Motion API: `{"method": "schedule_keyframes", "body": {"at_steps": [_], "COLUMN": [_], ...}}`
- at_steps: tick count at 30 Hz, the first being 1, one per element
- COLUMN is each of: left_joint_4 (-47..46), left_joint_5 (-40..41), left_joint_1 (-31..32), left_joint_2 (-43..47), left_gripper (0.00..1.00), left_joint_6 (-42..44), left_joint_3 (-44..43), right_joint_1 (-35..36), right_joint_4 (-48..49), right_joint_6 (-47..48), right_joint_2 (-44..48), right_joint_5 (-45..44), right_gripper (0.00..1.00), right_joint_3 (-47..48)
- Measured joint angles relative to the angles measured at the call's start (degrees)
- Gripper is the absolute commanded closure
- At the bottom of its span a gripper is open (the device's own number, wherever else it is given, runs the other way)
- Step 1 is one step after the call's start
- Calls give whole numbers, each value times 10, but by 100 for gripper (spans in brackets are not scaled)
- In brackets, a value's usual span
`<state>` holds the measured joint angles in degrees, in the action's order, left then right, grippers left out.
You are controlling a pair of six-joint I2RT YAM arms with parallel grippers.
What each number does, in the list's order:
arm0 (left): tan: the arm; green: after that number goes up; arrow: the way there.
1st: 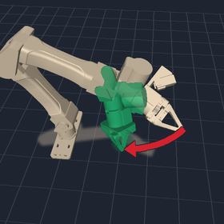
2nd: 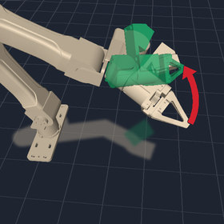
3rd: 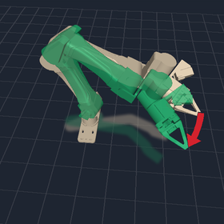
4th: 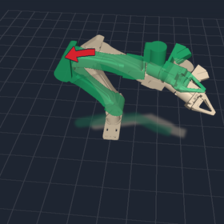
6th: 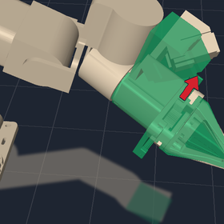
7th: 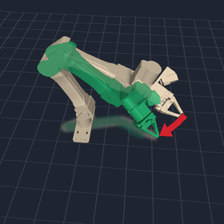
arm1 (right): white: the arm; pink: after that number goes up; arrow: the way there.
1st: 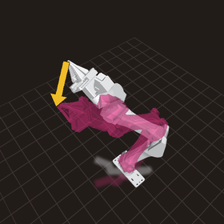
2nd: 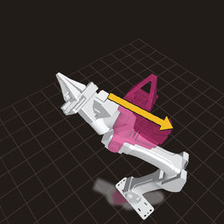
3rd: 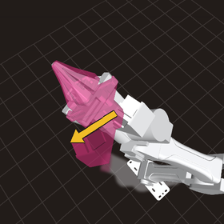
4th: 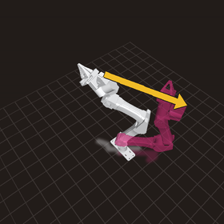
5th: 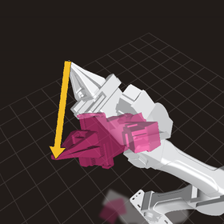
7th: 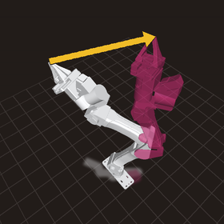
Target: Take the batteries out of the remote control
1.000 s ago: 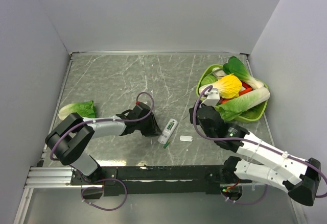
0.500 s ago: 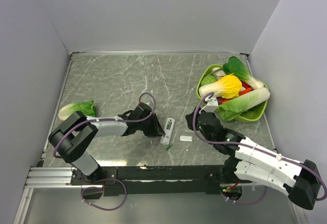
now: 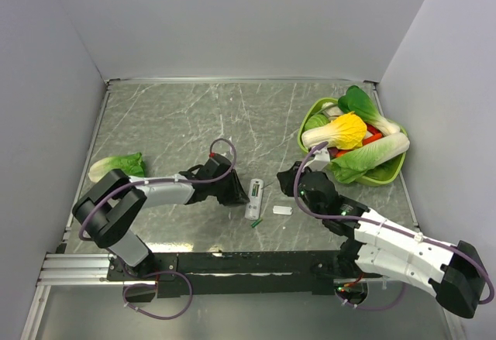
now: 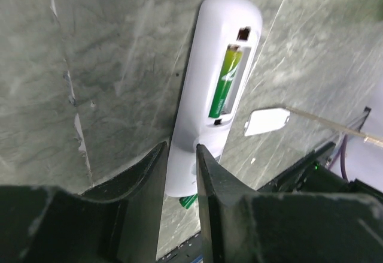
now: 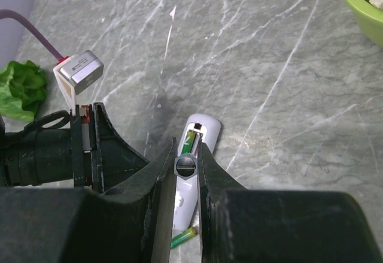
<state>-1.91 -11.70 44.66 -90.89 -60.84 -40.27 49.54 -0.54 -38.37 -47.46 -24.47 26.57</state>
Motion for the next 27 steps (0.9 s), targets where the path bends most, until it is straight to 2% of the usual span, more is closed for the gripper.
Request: {"method": "schedule_keyframes", "body": {"at_steps": [10,18,27], "left_joint_4": [31,34,29], "left_joint_5": [24,25,22], "left_joint_1": [-24,-28,-29], "left_joint_2": [6,-36,-63], "left_gripper": [72,74,76], "left_joint_6": [17,30,31], "left_joint_3": [-24,-64,-69], "right_joint_1": [-1,-2,-7], "right_joint_4": [38,42,50], "right_joint_6": [-15,-29,-39], "right_joint_2": [-18,-26,-27], "right_joint_5": [5,1,-3], "right_gripper": [100,100,100], "right_joint_3": [-11,-19,-32]}}
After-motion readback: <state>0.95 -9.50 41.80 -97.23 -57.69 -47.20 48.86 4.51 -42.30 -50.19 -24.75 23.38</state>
